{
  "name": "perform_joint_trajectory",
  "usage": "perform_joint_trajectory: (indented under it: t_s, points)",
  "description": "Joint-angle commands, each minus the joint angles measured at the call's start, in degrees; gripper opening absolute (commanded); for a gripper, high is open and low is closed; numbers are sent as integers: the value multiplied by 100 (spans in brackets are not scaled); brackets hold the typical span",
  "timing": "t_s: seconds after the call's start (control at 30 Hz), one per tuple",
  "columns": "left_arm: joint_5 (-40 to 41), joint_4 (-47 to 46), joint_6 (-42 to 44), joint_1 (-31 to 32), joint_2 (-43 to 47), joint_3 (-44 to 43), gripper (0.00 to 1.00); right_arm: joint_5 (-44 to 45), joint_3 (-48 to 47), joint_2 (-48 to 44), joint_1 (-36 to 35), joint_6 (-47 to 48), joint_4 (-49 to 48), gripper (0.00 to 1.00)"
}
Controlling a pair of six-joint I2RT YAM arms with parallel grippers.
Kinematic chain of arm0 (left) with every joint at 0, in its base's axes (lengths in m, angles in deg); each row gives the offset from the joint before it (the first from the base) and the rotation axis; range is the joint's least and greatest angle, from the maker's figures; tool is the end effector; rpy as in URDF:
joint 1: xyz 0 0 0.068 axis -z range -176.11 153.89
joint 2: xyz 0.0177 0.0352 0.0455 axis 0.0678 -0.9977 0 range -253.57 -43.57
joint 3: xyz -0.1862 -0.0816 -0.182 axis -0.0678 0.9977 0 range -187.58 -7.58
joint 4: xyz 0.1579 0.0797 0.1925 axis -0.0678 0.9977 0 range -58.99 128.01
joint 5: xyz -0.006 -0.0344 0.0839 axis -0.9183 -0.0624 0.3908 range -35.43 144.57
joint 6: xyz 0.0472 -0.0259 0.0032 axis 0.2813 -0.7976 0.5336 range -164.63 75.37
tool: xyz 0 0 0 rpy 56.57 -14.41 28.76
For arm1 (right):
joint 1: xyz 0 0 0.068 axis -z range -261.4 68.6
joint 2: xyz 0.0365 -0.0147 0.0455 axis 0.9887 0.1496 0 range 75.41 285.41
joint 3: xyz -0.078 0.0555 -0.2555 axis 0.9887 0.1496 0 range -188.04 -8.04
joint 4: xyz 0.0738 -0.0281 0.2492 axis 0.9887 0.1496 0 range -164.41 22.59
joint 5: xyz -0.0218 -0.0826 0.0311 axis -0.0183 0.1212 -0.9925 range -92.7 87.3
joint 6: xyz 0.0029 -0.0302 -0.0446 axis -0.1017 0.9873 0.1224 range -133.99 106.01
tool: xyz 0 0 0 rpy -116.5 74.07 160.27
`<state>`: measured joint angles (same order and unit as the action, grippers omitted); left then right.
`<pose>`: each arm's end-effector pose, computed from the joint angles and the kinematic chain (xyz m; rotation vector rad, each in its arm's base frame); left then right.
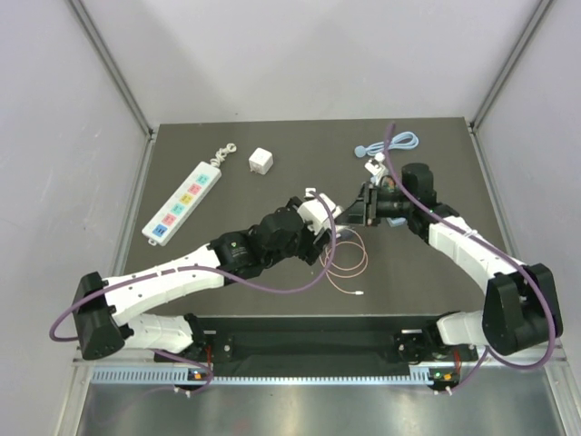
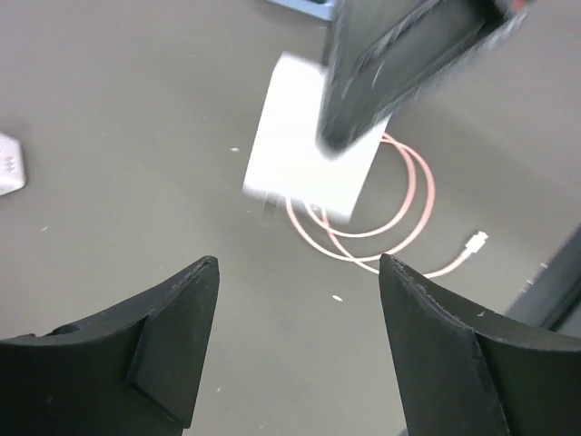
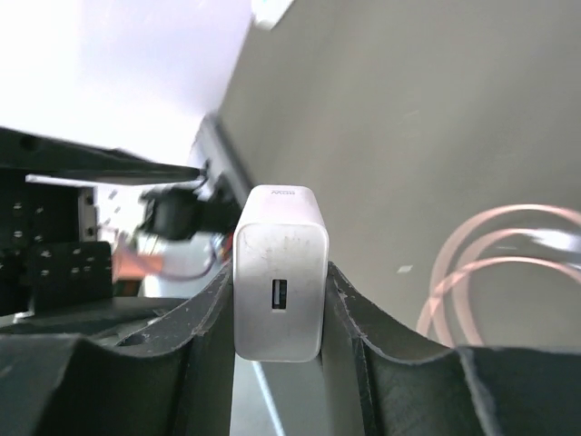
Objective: Insert the plug
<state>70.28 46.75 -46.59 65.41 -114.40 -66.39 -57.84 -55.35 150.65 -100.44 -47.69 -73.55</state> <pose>0.1426 -0.2426 0.3201 0.8718 1.8675 -0.4112 0.2551 0.1189 0.2617 -0.3759 2.1674 1.5356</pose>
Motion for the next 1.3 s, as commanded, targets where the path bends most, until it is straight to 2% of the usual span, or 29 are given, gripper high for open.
perform_joint_trajectory:
  t_s: [0.0,0.13,0.17,0.23,0.27,0.33,0.37,0.43,0.47,0.57,0.6,0.87,1.03,1.13,1.27]
  points:
    - [337,-266,-112,-210,-115,-183,76,82,-269,61,488,354,-139,0]
    - [372,24,-103,-824,-335,-604,77,580,-376,-9,569,600,159,0]
    - [137,86,-173,-1400,-387,-667,78,696,-376,-53,569,601,186,0]
    - [47,244,-305,-2088,-563,-877,81,968,-253,-254,560,548,134,0]
    - [-32,349,-297,-2761,-807,-974,82,1065,-200,-334,551,531,107,0]
    - [203,674,-235,-3328,-1151,-1412,85,1276,-77,-579,543,548,89,0]
    - [431,849,-235,-3870,-1631,-1632,85,1303,-42,-642,534,574,89,0]
    - [591,1383,-331,-4400,-2187,-2376,80,1364,-24,-765,481,766,220,0]
    - [635,1509,-497,-4907,-2703,-2625,78,1400,-33,-800,464,820,282,0]
    - [425,1835,-779,-5770,-3627,-3460,67,1488,-15,-888,463,1005,414,0]
    - [399,1896,-823,-5922,-3831,-3836,62,1523,-15,-906,455,1048,441,0]
    - [522,2319,-1288,-6932,-5571,-5236,49,1567,-138,-818,419,1128,450,0]
    - [161,2722,-1422,-7119,-6442,-6221,43,1620,-121,-801,393,1181,441,0]
    - [-145,2898,-1448,-7118,-6803,-6345,37,1699,-138,-748,367,1216,511,0]
    - [-435,2803,-1510,-7110,-6594,-5898,32,1839,-191,-730,323,1286,669,0]
